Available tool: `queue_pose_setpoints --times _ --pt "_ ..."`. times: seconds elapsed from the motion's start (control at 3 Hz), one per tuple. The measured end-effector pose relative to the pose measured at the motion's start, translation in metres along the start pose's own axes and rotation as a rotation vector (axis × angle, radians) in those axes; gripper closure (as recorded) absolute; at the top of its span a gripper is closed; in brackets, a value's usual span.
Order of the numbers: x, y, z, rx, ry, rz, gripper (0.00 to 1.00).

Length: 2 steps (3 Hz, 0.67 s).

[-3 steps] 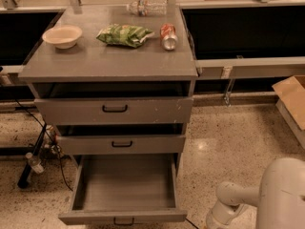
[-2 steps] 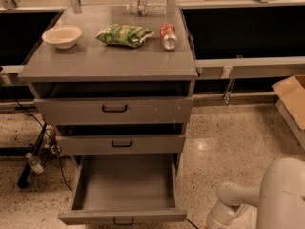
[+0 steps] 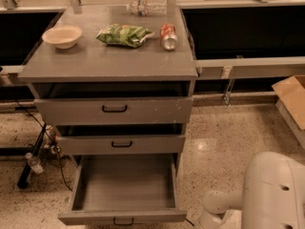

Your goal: Close bottom drawer

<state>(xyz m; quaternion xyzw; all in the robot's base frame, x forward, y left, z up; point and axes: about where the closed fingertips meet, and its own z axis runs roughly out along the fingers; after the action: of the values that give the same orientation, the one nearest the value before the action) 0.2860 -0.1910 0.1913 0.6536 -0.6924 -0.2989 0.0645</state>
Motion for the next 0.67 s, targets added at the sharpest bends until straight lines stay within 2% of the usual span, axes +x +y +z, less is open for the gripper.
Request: queue_pose_setpoints --times 0.67 --pt "-0.016 0.017 0.052 -0.036 0.063 -0.075 1.00"
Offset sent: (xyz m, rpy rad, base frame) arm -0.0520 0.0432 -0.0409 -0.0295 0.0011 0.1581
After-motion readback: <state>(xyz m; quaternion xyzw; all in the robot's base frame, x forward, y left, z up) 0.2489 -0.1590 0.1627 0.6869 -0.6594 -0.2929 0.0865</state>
